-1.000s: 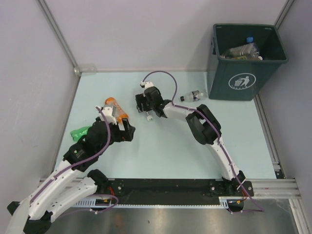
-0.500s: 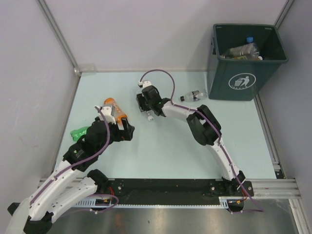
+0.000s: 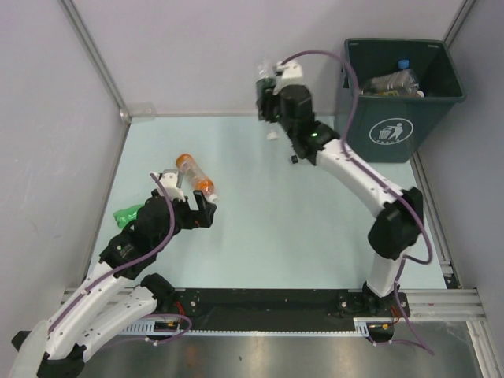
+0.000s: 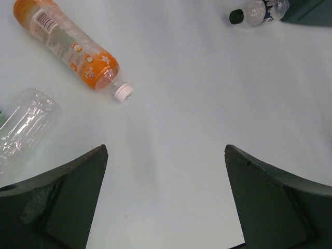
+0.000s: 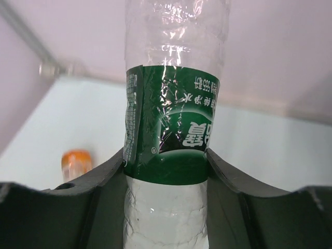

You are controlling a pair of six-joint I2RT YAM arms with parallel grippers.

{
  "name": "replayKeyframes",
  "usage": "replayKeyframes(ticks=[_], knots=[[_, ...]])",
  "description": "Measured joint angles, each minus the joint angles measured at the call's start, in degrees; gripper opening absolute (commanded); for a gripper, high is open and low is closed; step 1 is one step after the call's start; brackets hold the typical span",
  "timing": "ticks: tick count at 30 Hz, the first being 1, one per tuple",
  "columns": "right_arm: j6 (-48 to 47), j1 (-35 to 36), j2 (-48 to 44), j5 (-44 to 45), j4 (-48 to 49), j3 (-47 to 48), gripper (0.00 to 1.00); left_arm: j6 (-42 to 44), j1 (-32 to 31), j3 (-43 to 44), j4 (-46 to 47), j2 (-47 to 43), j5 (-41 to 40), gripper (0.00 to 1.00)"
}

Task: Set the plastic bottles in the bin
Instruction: Pick up the plastic bottle at the center of the board, then place the plastic bottle in the trash bin.

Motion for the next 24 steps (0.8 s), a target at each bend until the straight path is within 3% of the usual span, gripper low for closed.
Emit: replayKeyframes(ticks=[7,17,24], knots=[[-1.4,-11.9,-10.3,2.4,0.0,2.3,0.26,0.0,0.0,0.0,0.1,0.0,0.0,1.00],[-0.9,-30.2,-9.0,1.3,-3.0,8.6,0.30,0.0,0.0,0.0,0.2,0.1,0.0,1.00],[0.1,-36.6,-4.4,-0.5,-2.6,14.3,0.37,0.0,0.1,0.0,0.2,0.8,0.0,1.00]])
